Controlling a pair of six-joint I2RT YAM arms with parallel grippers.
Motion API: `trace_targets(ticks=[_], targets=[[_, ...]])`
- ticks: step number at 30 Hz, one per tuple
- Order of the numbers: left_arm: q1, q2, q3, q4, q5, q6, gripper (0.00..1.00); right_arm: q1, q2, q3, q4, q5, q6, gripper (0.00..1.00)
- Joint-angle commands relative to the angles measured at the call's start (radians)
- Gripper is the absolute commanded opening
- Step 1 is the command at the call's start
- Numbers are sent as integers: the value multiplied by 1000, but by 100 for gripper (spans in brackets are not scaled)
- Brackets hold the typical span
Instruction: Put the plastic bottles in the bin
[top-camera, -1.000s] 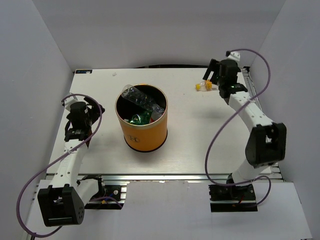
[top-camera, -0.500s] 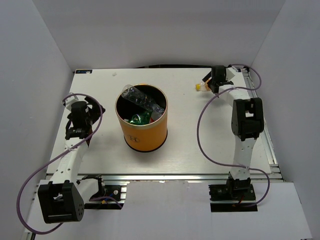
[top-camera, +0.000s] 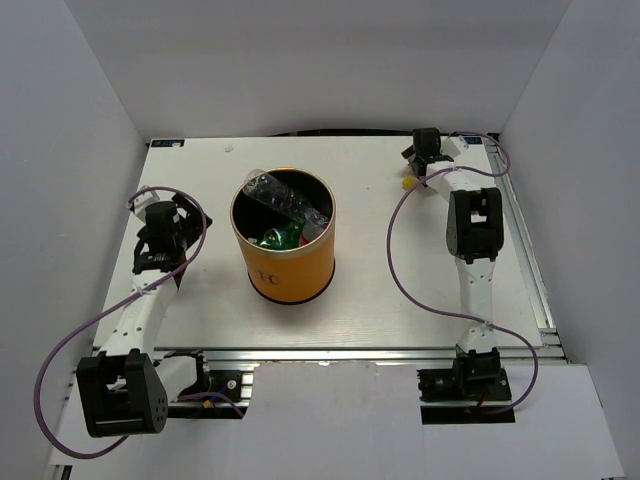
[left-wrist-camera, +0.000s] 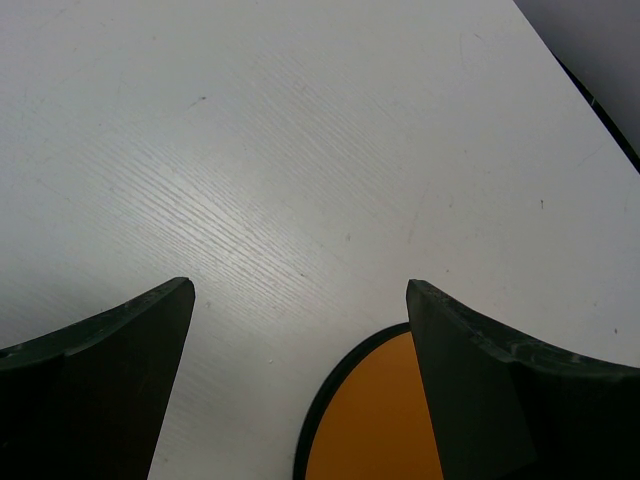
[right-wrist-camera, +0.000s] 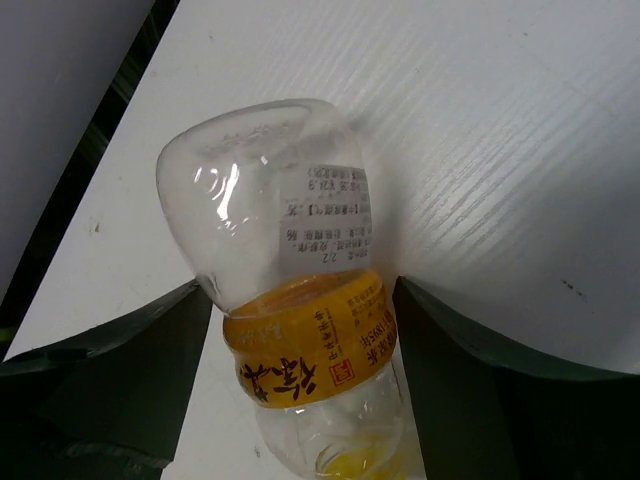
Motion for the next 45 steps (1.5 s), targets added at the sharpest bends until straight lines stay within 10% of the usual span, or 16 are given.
trace_targets(ticks=[1,6,11,17,29,33,45], targets=[[0,-26,-1,16,-4,-6,98,-34,-30,-30,-16,9,33,79],[1,-37,-3,13,2,-6,98,-46,-62,-26,71,-60,-158,21],[1,-55,-6,8,25,-7,98,-31,-289,-149,316,-326,-475,19],[0,-112,-8,-11,42,-7,98,140,-660,-288,332,-777,-870,22],[0,-187,3,-74,65,-42,98,606,-938,-521,314,-755,-1057,39],[0,-204,12,-99,59,-67,98,650,-954,-521,297,-721,-1052,89],[1,-231,49,-127,62,-79,98,634,-1092,-519,262,-557,-1032,89]])
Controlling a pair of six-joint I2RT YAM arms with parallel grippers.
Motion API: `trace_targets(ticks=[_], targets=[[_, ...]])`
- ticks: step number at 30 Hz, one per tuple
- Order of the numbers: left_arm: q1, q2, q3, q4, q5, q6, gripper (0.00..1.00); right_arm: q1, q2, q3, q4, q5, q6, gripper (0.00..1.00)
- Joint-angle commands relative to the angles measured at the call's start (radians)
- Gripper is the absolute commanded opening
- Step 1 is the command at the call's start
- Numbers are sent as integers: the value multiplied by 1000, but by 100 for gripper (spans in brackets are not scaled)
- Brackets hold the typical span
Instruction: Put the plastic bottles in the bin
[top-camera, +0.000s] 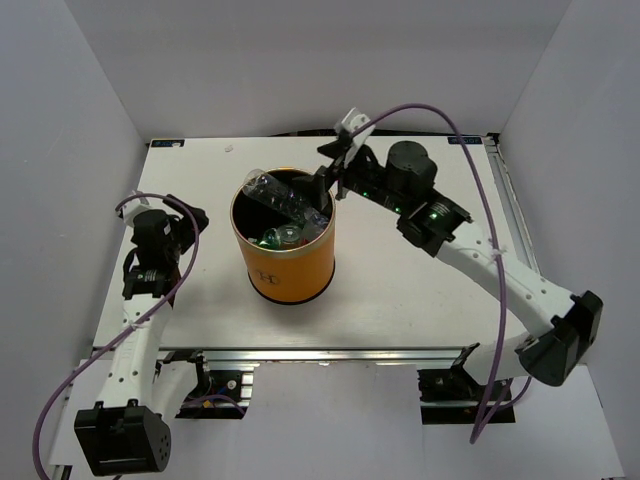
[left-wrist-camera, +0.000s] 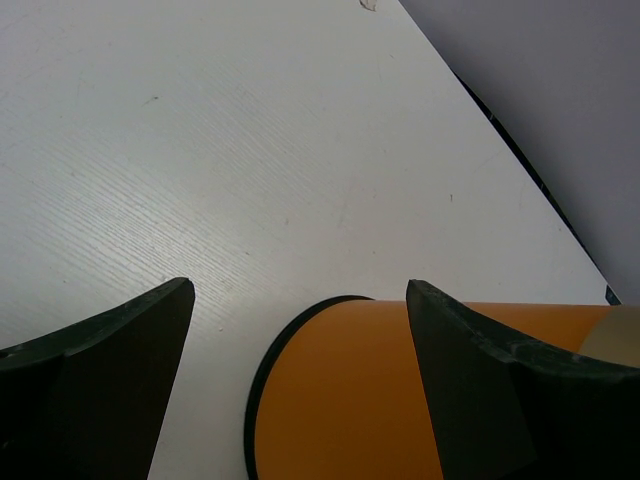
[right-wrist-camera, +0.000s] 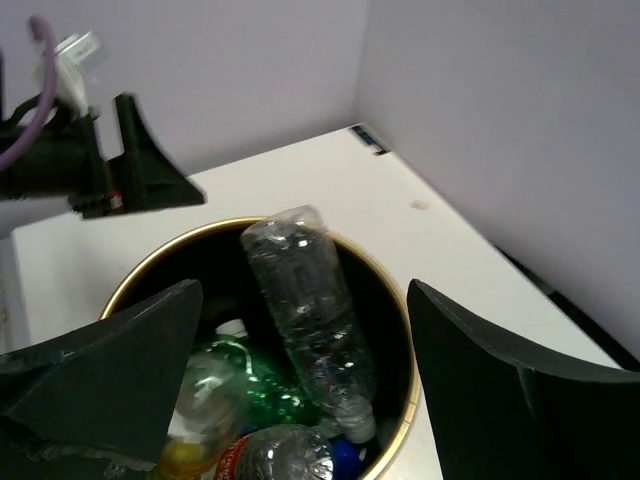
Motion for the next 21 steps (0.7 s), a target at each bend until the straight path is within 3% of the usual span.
trace_targets(ticks=[1,3,5,6,9,10,12,16,21], targets=[[0,-16,50,-39,-7,-4,98,-38,-61,35,-16,205,33,89],[1,-12,62,-53,-24,-7,98,-97,-93,-3,-46,250,125,90],[0,-14,65,-63,-51,-9,98,-240,-170,-70,-70,279,203,89],[0,-16,64,-65,-61,-7,98,-351,-199,-171,-72,284,260,89],[0,-23,45,-53,-96,-7,98,-459,-326,-342,-98,421,298,89],[1,-22,30,-33,-104,2,98,-469,-400,-462,-112,542,302,89],[1,-22,13,-11,-114,13,98,-470,-518,-648,-101,603,349,90],[0,6,19,-5,-133,31,98,-470,-672,-877,-12,580,388,89],[0,3,10,-4,-131,25,98,-470,-768,-934,20,620,378,90]])
